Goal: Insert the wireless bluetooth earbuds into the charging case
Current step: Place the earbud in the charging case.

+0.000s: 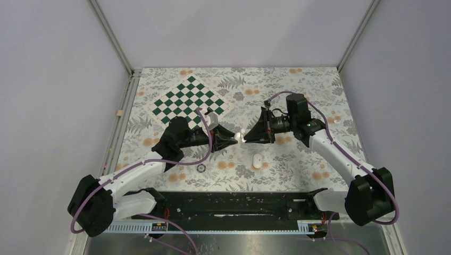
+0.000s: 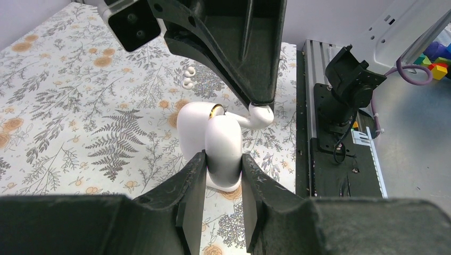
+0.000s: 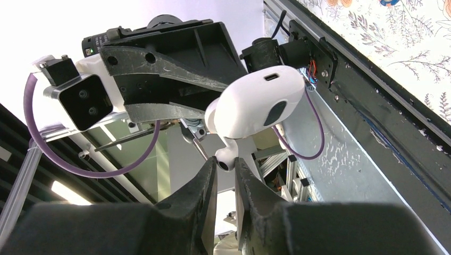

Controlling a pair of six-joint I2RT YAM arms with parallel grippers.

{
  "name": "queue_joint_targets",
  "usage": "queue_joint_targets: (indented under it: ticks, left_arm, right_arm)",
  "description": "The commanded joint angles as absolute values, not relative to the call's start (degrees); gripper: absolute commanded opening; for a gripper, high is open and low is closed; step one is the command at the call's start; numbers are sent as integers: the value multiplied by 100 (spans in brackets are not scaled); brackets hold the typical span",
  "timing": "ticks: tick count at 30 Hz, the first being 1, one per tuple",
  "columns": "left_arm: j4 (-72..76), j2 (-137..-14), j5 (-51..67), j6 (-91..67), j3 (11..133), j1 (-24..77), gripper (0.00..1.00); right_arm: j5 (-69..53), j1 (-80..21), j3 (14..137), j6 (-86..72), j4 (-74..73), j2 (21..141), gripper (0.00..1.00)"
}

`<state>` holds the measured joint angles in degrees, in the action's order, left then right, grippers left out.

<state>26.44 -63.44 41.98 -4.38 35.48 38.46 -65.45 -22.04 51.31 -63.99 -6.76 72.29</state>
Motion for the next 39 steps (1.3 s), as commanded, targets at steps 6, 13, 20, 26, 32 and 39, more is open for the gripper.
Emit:
queue_joint_targets:
  ticks: [6,13,20,26,32,39]
  left_arm:
    - [2882,-6096,4058,-280,3606,3882,0]
    - [2857,-6084,4138,-267,3605,3904,0]
    - [2856,-6066,4161,-250,3581,3933,0]
    - [2865,-6056,4161,-205,3568,3949,0]
    - [2865,-6064,4174,-193,3562,3972,0]
    - [2850,-6014,4269,-160,3515,3972,0]
  right_arm:
    - [-6554,-2268,5035,-6492,-471,7246,0]
    - [-6524,-2270,5018,-6669,-278,7252,0]
    - [-6504,-2268,4878,-7112,341,7280,0]
    - [-6416,-2268,4782,-7262,443,7290,0]
    - [-6398,-2268,4580,-7724,1049,7311,0]
    - [-6414,-2268,4537,-7814,1158,7346,0]
